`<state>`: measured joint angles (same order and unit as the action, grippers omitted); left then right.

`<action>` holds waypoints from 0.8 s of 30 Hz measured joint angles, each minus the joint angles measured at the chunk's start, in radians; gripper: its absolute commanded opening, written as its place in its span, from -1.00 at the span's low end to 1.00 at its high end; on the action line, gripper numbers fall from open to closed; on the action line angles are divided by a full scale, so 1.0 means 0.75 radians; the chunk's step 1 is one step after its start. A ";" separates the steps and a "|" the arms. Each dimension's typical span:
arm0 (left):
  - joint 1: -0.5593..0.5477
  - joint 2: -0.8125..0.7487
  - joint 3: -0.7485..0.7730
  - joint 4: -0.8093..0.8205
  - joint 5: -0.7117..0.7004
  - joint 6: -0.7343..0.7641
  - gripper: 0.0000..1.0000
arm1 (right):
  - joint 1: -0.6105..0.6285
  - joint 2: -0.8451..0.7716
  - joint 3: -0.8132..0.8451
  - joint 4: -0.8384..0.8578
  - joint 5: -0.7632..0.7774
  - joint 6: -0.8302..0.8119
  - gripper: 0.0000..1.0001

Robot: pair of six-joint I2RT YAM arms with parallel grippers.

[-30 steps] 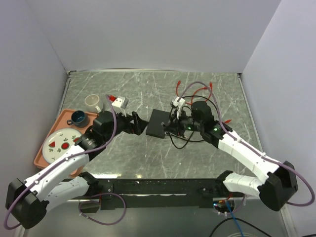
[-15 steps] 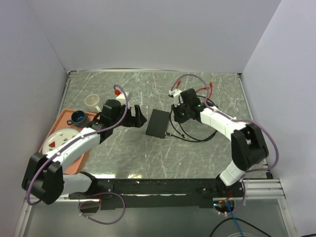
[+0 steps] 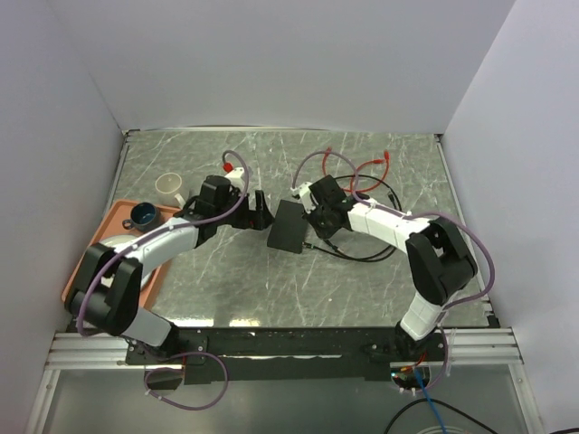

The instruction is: Insert the plug into the switch port

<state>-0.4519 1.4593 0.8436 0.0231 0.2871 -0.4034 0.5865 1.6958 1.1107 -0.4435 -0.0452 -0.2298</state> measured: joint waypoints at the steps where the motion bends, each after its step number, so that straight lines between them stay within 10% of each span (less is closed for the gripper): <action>1: 0.004 0.018 0.007 0.006 0.012 0.001 0.96 | 0.001 0.008 0.004 -0.005 0.004 -0.002 -1.00; 24: 0.101 0.285 0.069 0.182 0.201 -0.130 0.98 | 0.108 0.216 0.118 -0.022 0.084 -0.031 -1.00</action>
<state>-0.3763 1.6733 0.8951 0.1593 0.4381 -0.5007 0.6678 1.8576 1.1992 -0.4599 0.0177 -0.2527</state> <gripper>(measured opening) 0.988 0.166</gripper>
